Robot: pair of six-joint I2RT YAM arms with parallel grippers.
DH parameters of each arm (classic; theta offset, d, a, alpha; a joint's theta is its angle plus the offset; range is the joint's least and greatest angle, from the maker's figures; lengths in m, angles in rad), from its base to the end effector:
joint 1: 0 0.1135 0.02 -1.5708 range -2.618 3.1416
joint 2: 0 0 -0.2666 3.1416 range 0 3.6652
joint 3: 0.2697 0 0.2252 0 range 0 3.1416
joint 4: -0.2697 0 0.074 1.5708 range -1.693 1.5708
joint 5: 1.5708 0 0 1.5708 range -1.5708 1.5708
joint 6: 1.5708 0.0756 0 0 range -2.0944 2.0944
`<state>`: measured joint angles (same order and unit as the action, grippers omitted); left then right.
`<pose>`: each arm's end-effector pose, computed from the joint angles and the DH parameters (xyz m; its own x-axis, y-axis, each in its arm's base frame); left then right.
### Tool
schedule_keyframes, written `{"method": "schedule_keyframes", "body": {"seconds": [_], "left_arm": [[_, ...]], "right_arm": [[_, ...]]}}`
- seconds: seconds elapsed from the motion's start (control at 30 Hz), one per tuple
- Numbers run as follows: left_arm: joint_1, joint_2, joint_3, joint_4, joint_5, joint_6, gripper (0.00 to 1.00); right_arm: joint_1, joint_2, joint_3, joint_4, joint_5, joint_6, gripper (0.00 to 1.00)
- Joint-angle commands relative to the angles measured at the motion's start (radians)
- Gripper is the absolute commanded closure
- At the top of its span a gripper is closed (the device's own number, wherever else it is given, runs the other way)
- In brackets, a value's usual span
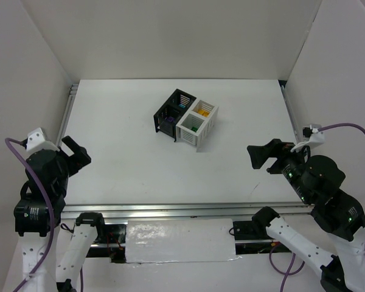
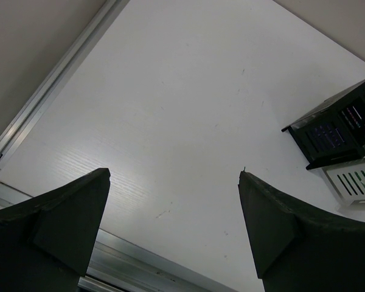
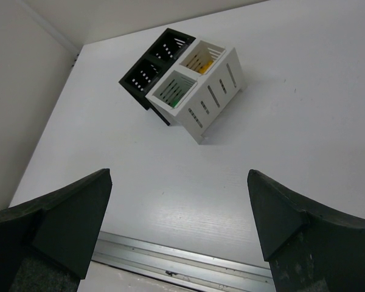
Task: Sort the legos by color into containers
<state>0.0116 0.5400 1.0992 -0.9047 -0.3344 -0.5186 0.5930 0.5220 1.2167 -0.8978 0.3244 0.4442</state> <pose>0.0800 0.0257 0.3673 -0.1356 -0.4698 -0.8723 -0.4455 0.8153 -0.3698 0.0631 0.0135 0.4021 -0.2674 0.3110 -0.9120 -0.1726 0.9157 0.3629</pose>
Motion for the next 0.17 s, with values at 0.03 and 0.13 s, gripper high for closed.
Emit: {"method": "schedule_keyframes", "body": {"seconds": [0.03,0.13], "left_arm": [[-0.004,-0.011,0.01,0.041,-0.003,0.029,0.0],[-0.004,-0.011,0.007,0.044,-0.003,0.031,0.0]], "right_arm": [[0.007,0.016,-0.002,0.031,-0.01,-0.012,0.0],[0.007,0.018,0.0,0.028,0.001,-0.009,0.0]]}}
